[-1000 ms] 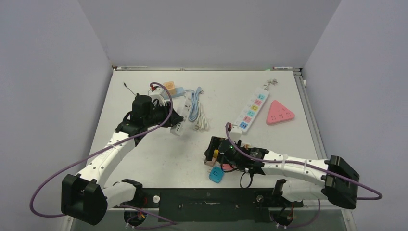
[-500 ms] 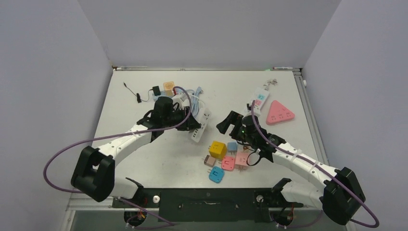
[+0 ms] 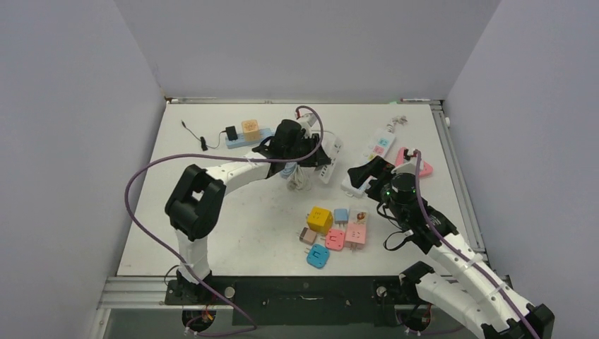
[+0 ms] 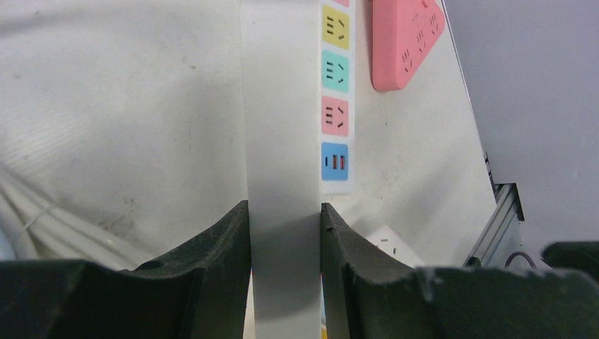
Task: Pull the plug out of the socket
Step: Place the socket at the center of the board.
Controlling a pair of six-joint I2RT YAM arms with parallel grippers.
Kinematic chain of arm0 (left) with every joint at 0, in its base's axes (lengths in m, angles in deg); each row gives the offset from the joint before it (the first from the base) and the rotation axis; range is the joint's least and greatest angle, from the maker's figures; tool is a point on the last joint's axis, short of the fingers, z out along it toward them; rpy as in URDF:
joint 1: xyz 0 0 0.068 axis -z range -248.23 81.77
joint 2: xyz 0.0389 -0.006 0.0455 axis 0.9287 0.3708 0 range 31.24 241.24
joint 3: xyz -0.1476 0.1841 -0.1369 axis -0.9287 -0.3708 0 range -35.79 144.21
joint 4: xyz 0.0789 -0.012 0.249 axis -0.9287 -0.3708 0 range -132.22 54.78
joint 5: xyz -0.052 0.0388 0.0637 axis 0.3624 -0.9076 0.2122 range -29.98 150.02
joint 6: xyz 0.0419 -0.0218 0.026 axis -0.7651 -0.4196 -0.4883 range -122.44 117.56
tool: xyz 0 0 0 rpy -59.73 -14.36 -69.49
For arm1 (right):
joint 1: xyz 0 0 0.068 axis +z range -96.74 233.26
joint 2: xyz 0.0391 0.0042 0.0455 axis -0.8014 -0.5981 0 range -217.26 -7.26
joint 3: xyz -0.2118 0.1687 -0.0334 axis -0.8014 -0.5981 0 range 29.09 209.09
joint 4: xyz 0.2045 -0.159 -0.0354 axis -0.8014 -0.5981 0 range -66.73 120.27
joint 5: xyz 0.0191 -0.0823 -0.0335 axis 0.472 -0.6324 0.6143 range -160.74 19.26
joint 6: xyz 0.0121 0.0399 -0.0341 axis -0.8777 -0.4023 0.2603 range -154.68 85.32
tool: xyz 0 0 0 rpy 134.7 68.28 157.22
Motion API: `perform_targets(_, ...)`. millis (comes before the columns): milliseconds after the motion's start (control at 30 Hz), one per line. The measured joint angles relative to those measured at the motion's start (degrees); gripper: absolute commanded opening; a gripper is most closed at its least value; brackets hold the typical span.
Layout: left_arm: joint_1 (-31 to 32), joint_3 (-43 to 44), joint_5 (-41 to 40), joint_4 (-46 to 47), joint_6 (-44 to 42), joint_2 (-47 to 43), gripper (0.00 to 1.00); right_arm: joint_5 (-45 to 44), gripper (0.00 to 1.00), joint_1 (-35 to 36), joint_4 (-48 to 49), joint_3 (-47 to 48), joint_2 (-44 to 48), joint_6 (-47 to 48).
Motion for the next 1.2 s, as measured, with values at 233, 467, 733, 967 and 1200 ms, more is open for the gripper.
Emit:
perform_targets(233,2.19,12.15,0.28,0.68,-0.79,12.87,0.00,-7.74,0.90,-0.02,-7.72,1.68,7.80,1.55)
perform_targets(467,2.67,19.43,0.42,0.52,-1.18,20.96,0.00,-10.73,0.90,-0.02,-11.89,2.47,10.36,1.97)
perform_targets(733,3.02,22.75,-1.14,-0.90,-2.25,23.71,0.39,-10.93,0.90,-0.02,-12.94,2.47,10.73,1.90)
perform_targets(967,3.28,23.67,-1.62,-2.16,-3.39,24.39,0.59,-10.91,0.90,-0.02,-12.98,2.23,11.13,1.42)
perform_targets(1200,4.00,23.67,-2.25,-2.62,-4.72,24.35,0.74,-10.88,0.90,-0.02,-13.49,1.42,11.89,0.50)
